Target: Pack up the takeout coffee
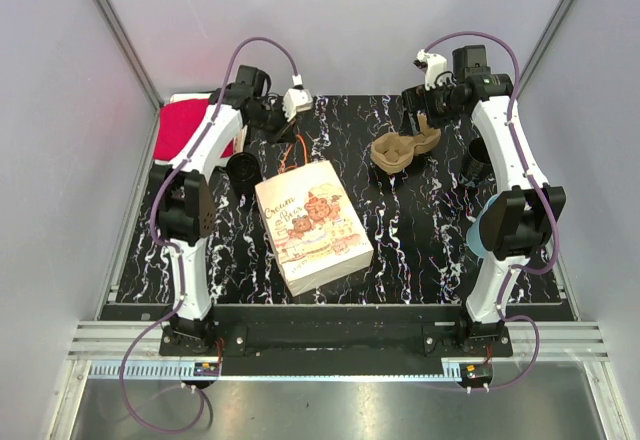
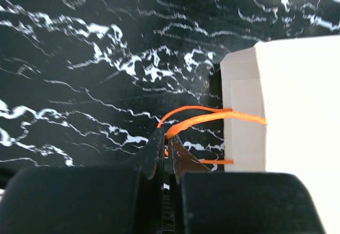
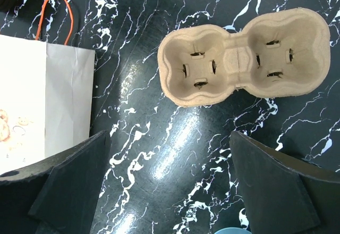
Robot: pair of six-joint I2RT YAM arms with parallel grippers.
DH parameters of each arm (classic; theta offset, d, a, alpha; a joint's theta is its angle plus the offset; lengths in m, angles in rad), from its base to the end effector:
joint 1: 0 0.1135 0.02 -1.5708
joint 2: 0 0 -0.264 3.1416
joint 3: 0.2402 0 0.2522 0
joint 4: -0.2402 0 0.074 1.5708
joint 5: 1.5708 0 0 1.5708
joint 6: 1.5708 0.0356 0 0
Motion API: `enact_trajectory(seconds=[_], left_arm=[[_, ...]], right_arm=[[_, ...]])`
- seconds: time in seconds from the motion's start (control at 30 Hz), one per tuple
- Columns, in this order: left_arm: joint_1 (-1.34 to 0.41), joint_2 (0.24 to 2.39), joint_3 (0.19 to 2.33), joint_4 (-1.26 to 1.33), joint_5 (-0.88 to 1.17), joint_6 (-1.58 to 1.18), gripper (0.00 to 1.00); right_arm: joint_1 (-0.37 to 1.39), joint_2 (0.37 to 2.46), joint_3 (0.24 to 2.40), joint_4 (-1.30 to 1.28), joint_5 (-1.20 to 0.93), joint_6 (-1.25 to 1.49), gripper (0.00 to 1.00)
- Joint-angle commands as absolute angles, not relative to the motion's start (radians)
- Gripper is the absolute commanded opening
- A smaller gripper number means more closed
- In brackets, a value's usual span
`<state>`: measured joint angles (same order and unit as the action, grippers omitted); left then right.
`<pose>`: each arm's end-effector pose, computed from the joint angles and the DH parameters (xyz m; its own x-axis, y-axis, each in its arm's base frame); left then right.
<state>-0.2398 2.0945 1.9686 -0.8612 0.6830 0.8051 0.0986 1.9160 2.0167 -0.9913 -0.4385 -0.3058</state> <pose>0.4401 -0.1307 0.2861 -0.1854 0.6210 -0.7616 0.9462 0.3221 0.0323 0.4103 0.0558 0.3637 -0.6309 -0.3363 -0.6991 -0.5713 0.8111 0.1254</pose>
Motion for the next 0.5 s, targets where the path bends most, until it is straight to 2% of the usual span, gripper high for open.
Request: enact_trajectory(seconds=[0.0, 0.47], left_arm=[[-0.275, 1.991, 2.095, -0.847, 0.611, 0.727, 0.00], [-0.550, 1.711, 2.108, -0.870, 0.250, 0.799, 0.00]], right_arm=[[0.107, 1.881, 2.022, -0.962, -0.411, -0.296, 1.00], [0.107, 1.832, 1.962, -0.902, -0.308, -0.313, 1.00]])
